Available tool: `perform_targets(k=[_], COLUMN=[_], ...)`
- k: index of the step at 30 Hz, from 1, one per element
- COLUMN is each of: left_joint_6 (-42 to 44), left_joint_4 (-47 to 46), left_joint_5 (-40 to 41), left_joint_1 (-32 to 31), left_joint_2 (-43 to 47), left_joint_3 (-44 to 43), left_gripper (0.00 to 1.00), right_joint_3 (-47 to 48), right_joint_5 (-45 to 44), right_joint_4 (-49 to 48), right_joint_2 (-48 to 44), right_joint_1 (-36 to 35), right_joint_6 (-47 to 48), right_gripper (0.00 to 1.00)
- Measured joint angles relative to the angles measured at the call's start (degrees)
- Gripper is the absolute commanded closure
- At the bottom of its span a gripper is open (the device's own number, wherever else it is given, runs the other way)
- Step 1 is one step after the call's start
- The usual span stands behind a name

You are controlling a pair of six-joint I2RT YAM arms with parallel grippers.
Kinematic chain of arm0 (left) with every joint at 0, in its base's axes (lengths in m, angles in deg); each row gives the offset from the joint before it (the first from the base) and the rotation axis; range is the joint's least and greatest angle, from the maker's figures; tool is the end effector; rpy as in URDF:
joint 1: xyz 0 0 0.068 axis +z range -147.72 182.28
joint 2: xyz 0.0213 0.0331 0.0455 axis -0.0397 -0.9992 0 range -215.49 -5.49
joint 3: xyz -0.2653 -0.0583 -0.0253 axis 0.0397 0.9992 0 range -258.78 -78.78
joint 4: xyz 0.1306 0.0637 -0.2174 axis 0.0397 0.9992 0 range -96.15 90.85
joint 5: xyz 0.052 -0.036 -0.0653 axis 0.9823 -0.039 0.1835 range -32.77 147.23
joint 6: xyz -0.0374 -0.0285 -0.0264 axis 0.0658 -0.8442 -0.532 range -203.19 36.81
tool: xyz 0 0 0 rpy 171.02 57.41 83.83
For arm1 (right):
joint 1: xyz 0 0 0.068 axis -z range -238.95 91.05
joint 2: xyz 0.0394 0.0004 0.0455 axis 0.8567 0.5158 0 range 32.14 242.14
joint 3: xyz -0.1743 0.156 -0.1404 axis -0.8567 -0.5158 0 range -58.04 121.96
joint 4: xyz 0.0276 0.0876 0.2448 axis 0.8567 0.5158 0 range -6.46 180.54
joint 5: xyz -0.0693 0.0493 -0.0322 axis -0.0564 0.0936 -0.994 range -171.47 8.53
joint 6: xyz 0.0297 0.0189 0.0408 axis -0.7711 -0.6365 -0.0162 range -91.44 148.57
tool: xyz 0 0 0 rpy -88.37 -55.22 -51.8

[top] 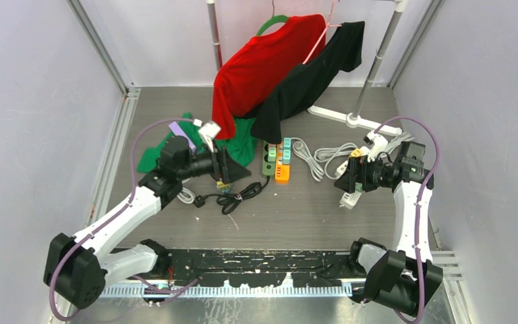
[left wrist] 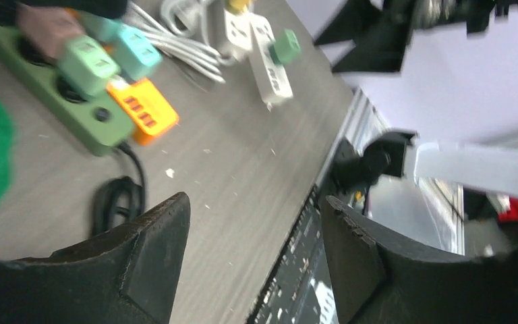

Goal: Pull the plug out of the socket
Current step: Move the socket to the center of the board.

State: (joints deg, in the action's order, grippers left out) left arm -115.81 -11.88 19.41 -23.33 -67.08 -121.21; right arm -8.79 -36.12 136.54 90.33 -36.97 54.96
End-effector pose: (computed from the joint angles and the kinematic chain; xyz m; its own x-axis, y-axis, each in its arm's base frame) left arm 0.2114 -0.1255 0.2983 -0.6503 -0.1605 -0.7425 0.6278 0.4368 -0.6443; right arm 0.1753 -0.0435 0.2717 -0.7119 -0.0496 -0.7005 -0.4061 0.8429 0.3531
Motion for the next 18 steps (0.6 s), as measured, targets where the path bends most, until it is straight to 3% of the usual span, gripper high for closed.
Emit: perform_targets(k=[9, 18], left_joint_6=[5.2, 8.1], left_joint_4=[-4.5, -4.3], left_joint_5=[10.6, 14.9], left_joint_1=[-24.2, -27.7], left_joint_2=[-3.3, -15.6], left_joint_3=[3.3, 0.9], left_gripper=[0.28, 0.28], right_joint_3=[0.0, -0.1], right_joint_5=[-0.1, -6.8], right_joint_4=[-0.4, -5.6], right_joint_2=[1.2, 1.4], right_joint_1=[2.0, 4.7], right_joint_6=[-0.9, -5.8], right_gripper=[0.06, 0.05])
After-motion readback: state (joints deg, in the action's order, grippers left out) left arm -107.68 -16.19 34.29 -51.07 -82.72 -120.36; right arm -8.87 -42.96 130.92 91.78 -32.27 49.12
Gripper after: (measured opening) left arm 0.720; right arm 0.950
